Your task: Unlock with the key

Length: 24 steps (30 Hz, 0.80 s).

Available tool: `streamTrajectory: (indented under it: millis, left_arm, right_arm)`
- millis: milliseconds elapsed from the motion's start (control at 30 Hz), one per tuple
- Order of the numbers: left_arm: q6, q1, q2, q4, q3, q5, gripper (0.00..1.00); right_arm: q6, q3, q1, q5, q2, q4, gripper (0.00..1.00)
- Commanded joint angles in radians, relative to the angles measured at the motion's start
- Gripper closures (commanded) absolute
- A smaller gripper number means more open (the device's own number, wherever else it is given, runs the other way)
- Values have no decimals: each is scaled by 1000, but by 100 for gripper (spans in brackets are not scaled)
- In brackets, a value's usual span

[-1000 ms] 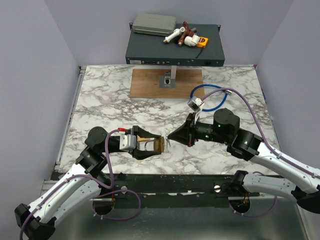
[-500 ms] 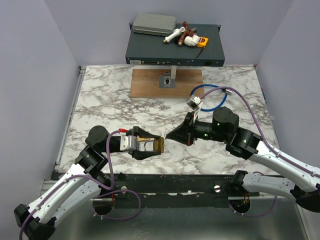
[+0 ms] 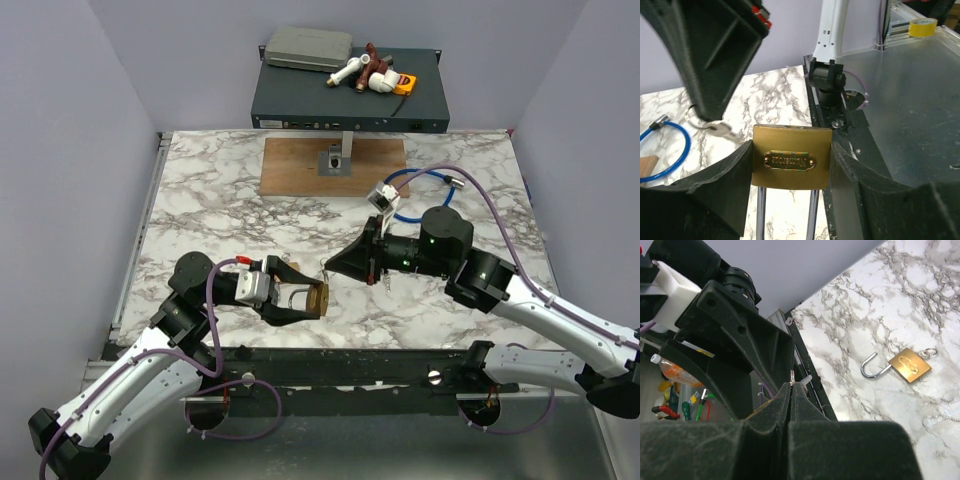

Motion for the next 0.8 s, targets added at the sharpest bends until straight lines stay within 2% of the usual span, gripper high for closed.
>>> streamTrajectory:
  millis: [0, 200, 600, 700, 767]
  left_arm:
    - [-8, 4, -6, 62, 13, 98, 100]
    - [34, 5, -11, 26, 3, 78, 100]
    - [-60, 12, -10, 78, -27, -67, 100]
    - [19, 11, -1, 35, -23, -123, 100]
    - [132, 11, 16, -22, -32, -174, 100]
  right_arm:
    - [-30, 48, 5, -43, 39, 61, 99]
    - [-26, 70, 5, -87, 61, 82, 99]
    - [3, 47, 5, -127, 27, 75, 99]
    - [4, 17, 5, -83, -3, 57, 99]
    - [-1, 7, 5, -48, -24, 35, 99]
